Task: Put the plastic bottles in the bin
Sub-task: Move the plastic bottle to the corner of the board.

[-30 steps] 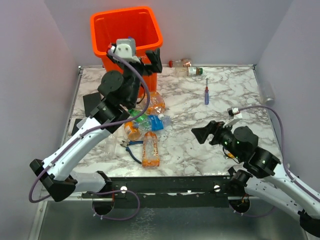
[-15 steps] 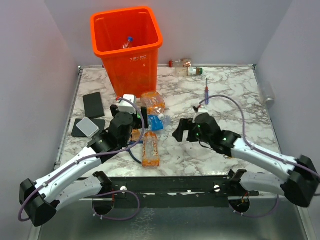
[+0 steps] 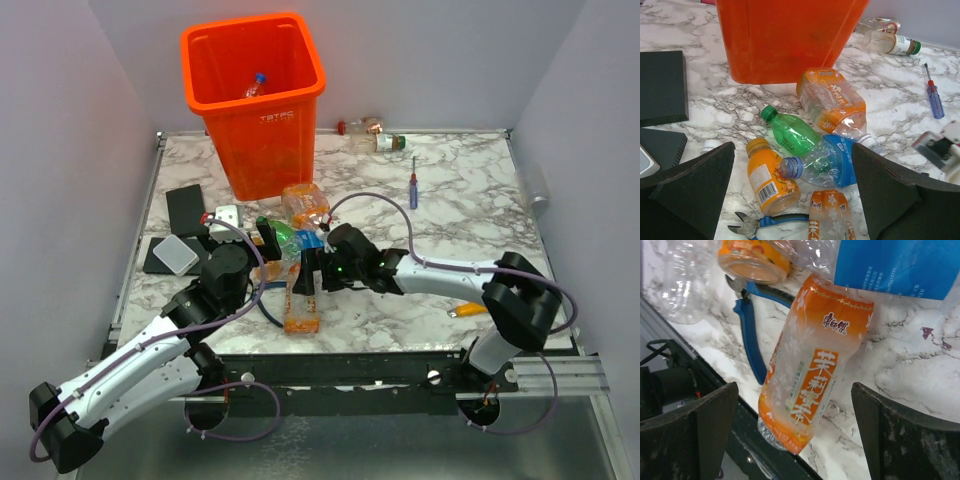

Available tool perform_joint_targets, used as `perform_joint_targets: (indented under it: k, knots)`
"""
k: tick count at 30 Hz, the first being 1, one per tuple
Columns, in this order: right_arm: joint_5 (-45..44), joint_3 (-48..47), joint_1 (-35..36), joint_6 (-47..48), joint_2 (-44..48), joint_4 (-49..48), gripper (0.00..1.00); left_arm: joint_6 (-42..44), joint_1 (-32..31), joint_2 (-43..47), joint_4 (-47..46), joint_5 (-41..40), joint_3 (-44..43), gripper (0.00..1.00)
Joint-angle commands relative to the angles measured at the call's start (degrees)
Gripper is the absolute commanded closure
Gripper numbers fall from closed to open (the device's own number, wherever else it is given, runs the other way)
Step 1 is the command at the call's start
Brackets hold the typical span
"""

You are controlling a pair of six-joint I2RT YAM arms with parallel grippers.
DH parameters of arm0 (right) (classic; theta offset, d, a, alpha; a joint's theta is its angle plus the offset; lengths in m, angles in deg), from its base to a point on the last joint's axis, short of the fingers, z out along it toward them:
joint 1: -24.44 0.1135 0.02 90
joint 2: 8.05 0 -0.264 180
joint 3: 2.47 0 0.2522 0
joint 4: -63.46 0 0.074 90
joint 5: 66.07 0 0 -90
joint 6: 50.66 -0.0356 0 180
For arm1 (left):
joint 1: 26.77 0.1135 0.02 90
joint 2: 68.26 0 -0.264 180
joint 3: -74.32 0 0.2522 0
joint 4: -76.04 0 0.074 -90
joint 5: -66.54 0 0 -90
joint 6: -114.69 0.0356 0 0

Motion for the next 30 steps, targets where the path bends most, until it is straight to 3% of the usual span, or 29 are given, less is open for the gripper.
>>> perform_joint_targets:
  k: [1,9,15,19,27,30]
  knots:
    - [-4.13,-4.84,2.47,-0.53,-6.85,5.21,0.03,-0.34,-0.12,-0.11,-1.45,-0.81,0.30,0.01]
    - [-11.23,-10.20,4.90,0.51,-13.52,13.84,0.12,-0.54,-0.10,-0.11,-1.43,-0.09,0.47,0.01]
    - [-15.66,-6.66,5.66,-1.28,-13.47,15.03,0.35,-0.52,-0.10,-0.16,-1.49,0.08,0.49,0.01]
    - [-19.09,-0.22,5.64,-3.80,-8.05,14.83,0.47,-0.67,-0.12,-0.49,-1.47,0.32,0.67,0.01]
    - [-24.65,8.64,5.64,-6.61,6.37,20.70,0.46,-1.32,-0.04,-2.47,-1.52,2.37,0.22,0.01]
    - [-22.80,12.06,5.64,-6.12,10.86,19.22,0.26,-1.48,0.04,-3.41,-1.55,3.63,0.00,0.01]
